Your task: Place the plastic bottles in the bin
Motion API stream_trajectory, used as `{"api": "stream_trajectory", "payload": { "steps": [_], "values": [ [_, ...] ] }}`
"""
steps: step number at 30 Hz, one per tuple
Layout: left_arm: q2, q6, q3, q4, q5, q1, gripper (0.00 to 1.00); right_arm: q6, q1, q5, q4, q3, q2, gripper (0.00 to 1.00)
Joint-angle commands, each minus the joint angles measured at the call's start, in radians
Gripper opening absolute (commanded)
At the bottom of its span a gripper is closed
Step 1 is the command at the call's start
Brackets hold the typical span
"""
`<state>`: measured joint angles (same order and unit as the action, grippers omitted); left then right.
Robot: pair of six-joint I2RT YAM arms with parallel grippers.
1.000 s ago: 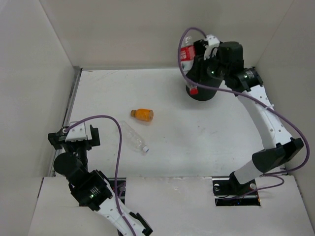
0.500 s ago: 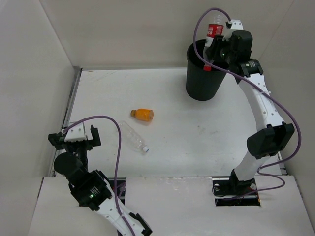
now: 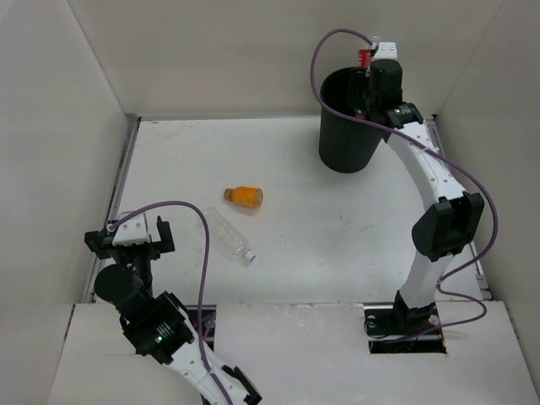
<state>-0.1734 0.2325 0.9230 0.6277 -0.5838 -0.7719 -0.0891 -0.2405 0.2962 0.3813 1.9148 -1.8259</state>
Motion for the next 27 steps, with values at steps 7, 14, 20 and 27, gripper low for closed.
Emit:
{"api": "stream_trajectory", "payload": {
  "steps": [7,14,20,27],
  "values": [
    [-0.026,-0.009,-0.004,0.001,-0.027,0.016,1.0,0.037,-0.036,0.031,-0.018,0.013,0.046,1.0],
    [-0.156,0.051,-0.009,0.029,-0.126,0.024,1.0,0.112,-0.073,-0.064,0.057,0.036,0.197,1.0],
    [-0.307,0.347,-0.006,0.116,-0.24,0.116,1.0,0.25,-0.151,-0.25,0.261,-0.075,0.387,1.0],
    [-0.434,0.764,-0.016,0.204,-0.165,0.476,1.0,0.325,-0.086,-0.411,0.485,-0.25,0.638,1.0]
  ]
}}
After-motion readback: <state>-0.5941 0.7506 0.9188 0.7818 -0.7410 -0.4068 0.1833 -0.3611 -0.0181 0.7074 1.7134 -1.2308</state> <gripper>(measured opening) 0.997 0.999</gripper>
